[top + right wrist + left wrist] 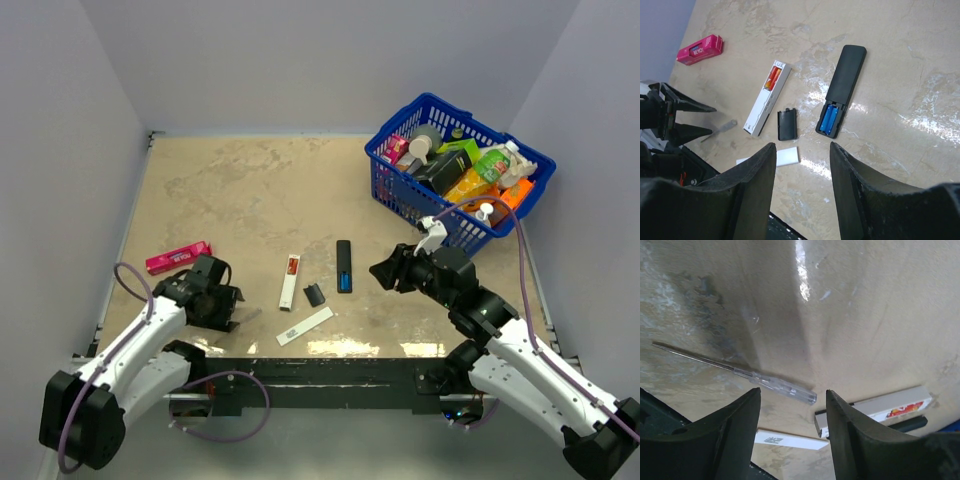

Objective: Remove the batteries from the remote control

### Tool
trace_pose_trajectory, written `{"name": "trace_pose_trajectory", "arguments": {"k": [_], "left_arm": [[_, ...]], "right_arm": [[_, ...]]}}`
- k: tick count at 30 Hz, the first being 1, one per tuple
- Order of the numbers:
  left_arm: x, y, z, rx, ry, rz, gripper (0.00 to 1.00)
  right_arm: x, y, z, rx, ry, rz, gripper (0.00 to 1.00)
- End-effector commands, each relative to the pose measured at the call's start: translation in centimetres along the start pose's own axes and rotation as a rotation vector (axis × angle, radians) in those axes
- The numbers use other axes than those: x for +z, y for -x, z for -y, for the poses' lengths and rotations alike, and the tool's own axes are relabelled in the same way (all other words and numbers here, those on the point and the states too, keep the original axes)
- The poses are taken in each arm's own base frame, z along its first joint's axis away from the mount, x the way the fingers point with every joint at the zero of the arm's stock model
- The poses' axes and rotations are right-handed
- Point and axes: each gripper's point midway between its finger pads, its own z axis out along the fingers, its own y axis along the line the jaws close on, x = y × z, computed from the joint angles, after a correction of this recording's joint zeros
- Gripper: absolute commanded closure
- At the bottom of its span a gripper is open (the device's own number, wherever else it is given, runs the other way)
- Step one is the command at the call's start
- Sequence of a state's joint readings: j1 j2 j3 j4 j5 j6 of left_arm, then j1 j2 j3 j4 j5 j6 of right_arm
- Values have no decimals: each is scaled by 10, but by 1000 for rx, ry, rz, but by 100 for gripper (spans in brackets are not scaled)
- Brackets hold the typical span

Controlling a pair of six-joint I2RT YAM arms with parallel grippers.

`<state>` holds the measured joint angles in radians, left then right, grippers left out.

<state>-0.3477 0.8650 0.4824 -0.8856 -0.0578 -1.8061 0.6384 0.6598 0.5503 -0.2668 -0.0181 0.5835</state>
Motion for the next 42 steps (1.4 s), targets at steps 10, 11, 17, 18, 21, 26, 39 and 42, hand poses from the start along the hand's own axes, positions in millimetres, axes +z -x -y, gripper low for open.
{"name": "trace_pose_trajectory", "arguments": {"k": [10,11,17,18,21,26,39,42], "left_arm": [[28,-8,-17,-68,150,-19,46],[31,-8,-19,-73,150,-20,47],[37,-7,-25,-65,171,0,60],[38,-6,-27,-61,174,2,64],[42,-6,-28,-48,155,-3,79],[33,-8,-21,12,103,-19,100],[-63,-53,57,402,-227,-126,100],[-80,-72,68,494,-316,-141,100]], "right_arm": [[-5,13,-10,12,30,34,50],[-4,14,-11,12,33,34,50],[-3,13,-14,14,52,30,50],[-3,13,-15,14,55,32,50],[-3,11,-16,5,67,31,50],[-4,10,-33,-48,190,45,50],[35,12,-102,-229,395,141,50],[46,4,-122,-154,423,105,49]]}}
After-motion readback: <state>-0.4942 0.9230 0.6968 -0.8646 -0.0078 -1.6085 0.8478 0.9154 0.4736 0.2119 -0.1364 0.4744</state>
